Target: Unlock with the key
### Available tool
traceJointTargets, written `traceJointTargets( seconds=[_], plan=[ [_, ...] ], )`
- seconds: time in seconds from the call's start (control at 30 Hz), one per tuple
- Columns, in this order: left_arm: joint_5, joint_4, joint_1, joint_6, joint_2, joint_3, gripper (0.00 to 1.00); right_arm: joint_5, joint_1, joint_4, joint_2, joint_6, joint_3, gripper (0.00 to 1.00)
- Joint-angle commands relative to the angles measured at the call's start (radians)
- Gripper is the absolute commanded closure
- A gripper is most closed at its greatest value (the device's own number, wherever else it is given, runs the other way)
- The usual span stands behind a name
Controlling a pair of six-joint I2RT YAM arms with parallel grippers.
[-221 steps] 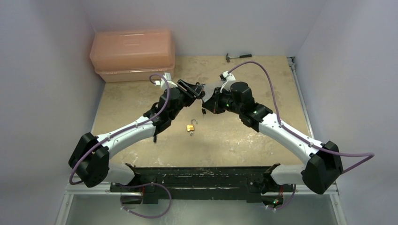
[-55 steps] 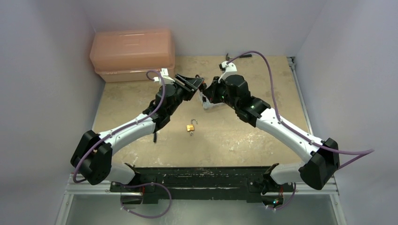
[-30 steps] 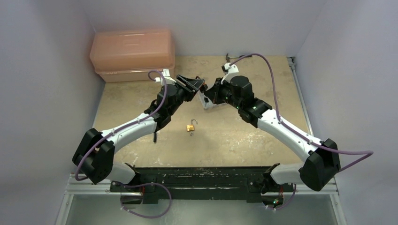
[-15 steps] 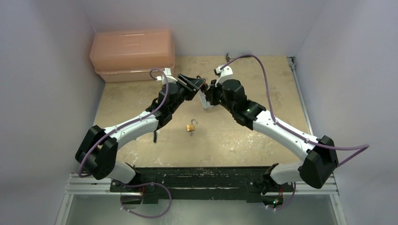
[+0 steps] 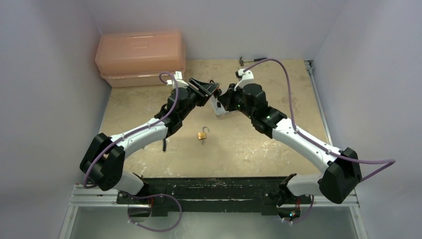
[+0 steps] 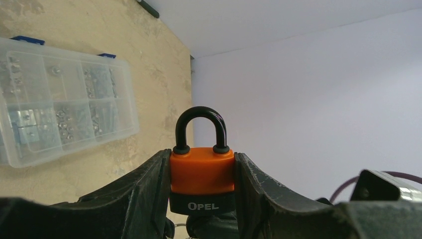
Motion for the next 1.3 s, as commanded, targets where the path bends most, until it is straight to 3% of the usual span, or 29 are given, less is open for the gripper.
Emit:
traceJointTargets(
  seconds=[0.0,0.57,1.27],
  plan=[
    [0.161,0.04,-0.026,0.031,-0.011,0.009,1.0,-0.035,-0.141,0.224,-0.07,0.153,-0.04,1.0],
    [0.188,0.063,-0.026,0.028,-0.015,0.008,1.0,-0.255,-0.262,0.347,-0.071,0.311,-0.11,1.0],
    [0.206,0.109,-0.026,0.02,-0.028,-0.009,1.0,-0.359,-0.281,0.399,-0.053,0.349,-0.137,1.0]
  ],
)
